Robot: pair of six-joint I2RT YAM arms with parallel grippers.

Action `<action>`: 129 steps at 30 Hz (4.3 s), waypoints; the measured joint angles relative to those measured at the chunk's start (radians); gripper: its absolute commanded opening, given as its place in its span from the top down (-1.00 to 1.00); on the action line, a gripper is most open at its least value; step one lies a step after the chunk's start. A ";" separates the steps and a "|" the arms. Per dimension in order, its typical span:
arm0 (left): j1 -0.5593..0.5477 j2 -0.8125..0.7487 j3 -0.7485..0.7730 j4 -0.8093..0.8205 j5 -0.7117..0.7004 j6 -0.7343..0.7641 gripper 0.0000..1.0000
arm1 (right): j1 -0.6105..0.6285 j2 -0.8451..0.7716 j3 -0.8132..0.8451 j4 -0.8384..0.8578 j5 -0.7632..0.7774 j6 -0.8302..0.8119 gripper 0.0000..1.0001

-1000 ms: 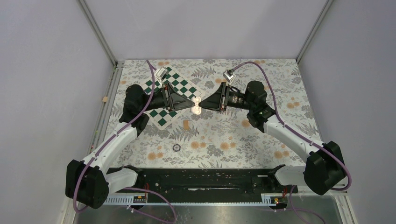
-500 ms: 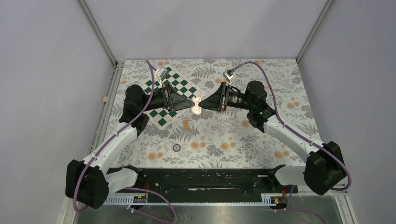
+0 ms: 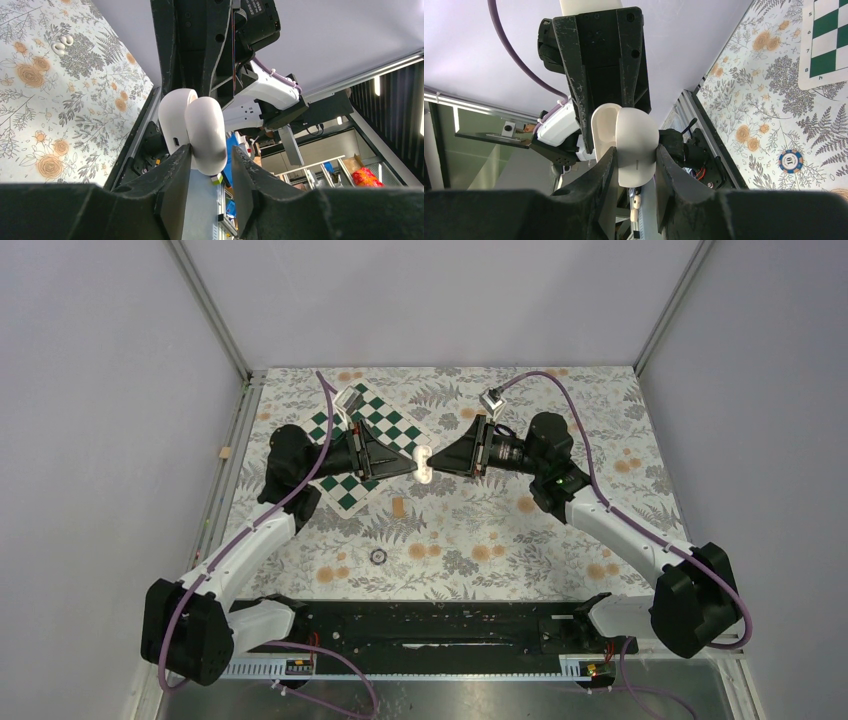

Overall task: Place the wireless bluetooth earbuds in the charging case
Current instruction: Adjust the charging case.

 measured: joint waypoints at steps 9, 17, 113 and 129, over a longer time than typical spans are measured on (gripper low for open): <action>0.000 0.001 0.000 0.013 0.000 -0.008 -0.40 | -0.001 0.000 0.000 -0.002 0.000 -0.001 1.00; -0.003 -0.016 0.090 -0.338 -0.080 0.208 -0.46 | -0.002 -0.017 0.003 -0.114 0.026 -0.065 1.00; -0.132 -0.067 0.233 -0.725 -0.378 0.497 0.09 | -0.006 -0.039 0.030 -0.218 0.060 -0.129 1.00; -0.132 -0.057 0.233 -0.706 -0.358 0.477 0.22 | -0.006 -0.040 0.030 -0.208 0.057 -0.128 1.00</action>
